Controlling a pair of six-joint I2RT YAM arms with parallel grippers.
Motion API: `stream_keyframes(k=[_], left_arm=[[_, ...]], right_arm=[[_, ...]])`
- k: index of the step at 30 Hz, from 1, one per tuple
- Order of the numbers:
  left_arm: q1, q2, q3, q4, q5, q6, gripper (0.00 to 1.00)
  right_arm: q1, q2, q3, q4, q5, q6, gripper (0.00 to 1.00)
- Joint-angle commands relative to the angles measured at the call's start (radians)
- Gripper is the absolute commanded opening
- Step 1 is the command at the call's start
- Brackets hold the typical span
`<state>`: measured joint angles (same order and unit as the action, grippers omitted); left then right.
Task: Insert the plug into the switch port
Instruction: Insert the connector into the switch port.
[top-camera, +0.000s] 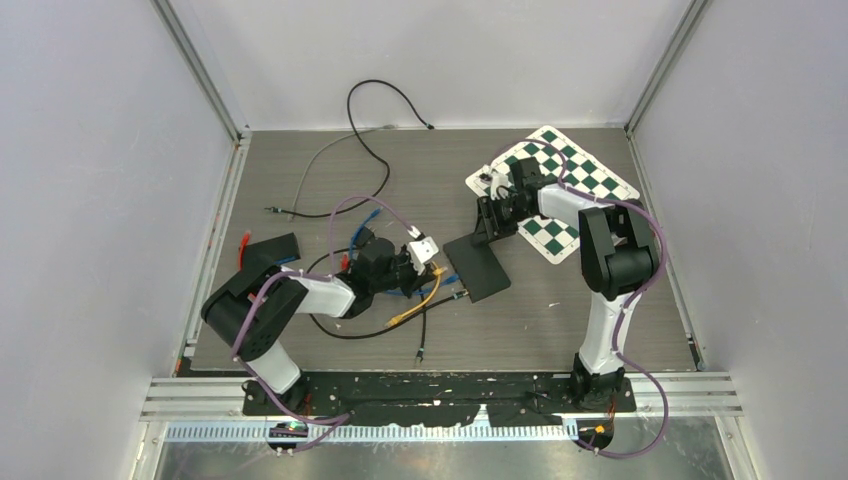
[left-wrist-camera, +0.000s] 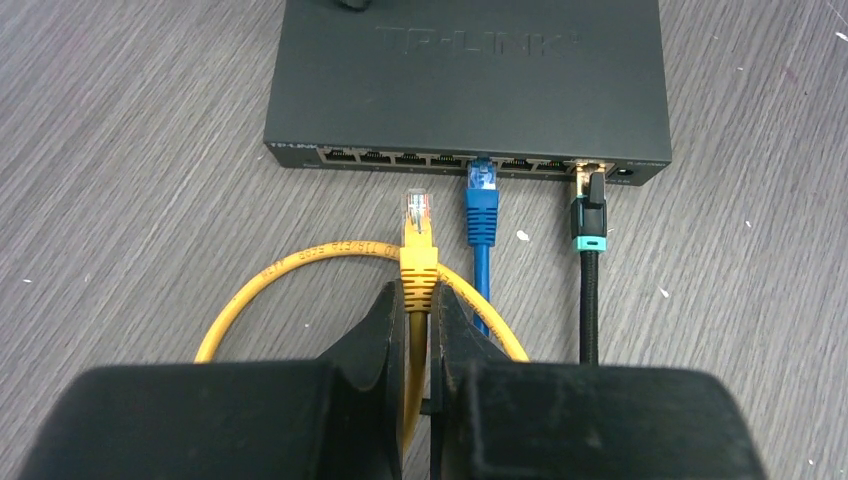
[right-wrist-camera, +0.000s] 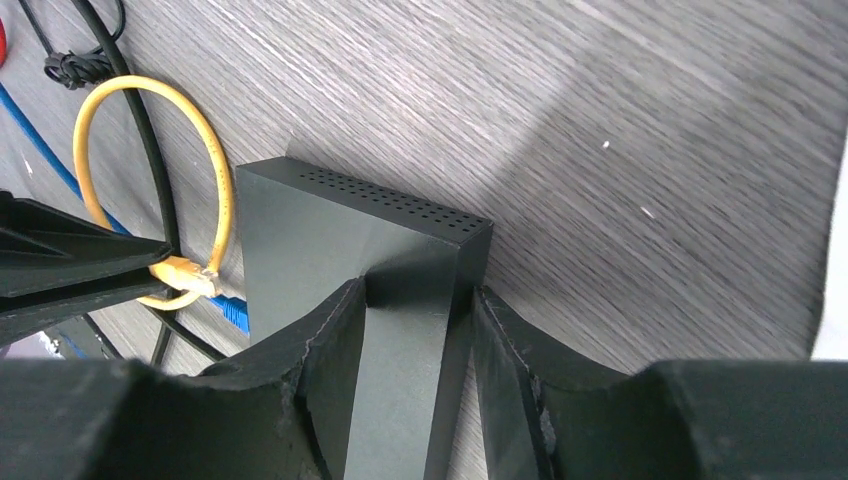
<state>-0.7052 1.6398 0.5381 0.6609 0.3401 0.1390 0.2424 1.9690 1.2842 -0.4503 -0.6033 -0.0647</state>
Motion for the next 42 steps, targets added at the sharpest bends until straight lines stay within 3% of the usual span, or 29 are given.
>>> stream_keyframes(k=[1, 38, 42], left_arm=[[-0.012, 0.029, 0.033, 0.043, 0.007, 0.022, 0.00], [-0.051, 0.102, 0.031, 0.153, -0.133, 0.056, 0.00], [-0.078, 0.121, 0.035, 0.182, -0.142, 0.057, 0.00]], right_arm=[[0.021, 0.016, 0.039, -0.001, -0.045, -0.023, 0.47], [0.030, 0.058, 0.023, 0.055, -0.136, 0.064, 0.46], [0.030, 0.053, -0.001, 0.092, -0.143, 0.137, 0.46]])
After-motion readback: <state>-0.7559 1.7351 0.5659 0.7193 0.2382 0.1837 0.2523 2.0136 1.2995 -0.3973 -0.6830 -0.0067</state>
